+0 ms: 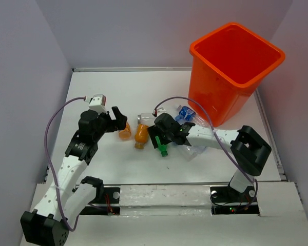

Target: Put the plastic bottles in the bin

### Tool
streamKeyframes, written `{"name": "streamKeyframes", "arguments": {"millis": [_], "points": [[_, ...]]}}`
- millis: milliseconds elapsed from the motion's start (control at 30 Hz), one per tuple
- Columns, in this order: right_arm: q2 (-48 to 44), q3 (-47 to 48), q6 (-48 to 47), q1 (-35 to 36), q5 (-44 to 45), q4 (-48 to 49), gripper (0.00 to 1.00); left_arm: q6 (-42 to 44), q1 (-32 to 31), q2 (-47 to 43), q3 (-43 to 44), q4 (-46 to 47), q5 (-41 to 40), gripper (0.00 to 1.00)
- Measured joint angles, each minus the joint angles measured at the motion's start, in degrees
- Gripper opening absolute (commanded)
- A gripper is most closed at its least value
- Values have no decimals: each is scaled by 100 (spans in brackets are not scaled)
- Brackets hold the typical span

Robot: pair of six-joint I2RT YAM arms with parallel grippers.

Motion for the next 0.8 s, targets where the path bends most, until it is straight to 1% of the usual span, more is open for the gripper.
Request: {"name": "streamKeyframes", "arguments": {"millis": [133,167,267,333,400,433,533,567,667,733,800], "points": [[446,177,-68,0,223,-11,87,-109,2,457,17,-179,-214,99],[544,229,-90,0,275,-11,81,-136,2,564,35,-216,-258,99],[807,315,-133,7,472,-4,68,-181,2,927,76,-295,-369,99],[833,315,-142,28,658,-44,56,-203,2,1108,94,-334,-391,99],[776,304,-199,68,798,-66,52,-216,2,1342,122,-341,-404,99],[680,264,-199,94,863,-107,47,-219,2,1486,149,-345,-407,99],[94,98,-256,170,896,-306,45,-221,0,1884,245,-363,-398,99],[-247,37,-267,205,881,-350,40,-221,2,2046,291,-367,-376,99],[-1241,28,-361,264,844,-389,34,-221,2,2433,376,-369,-339,99],[-1947,92,-459,269,859,-385,34,-221,2,2629,402,-369,-334,99],[-2345,310,-601,273,938,-411,34,-221,2,2739,407,-378,-345,99]]}}
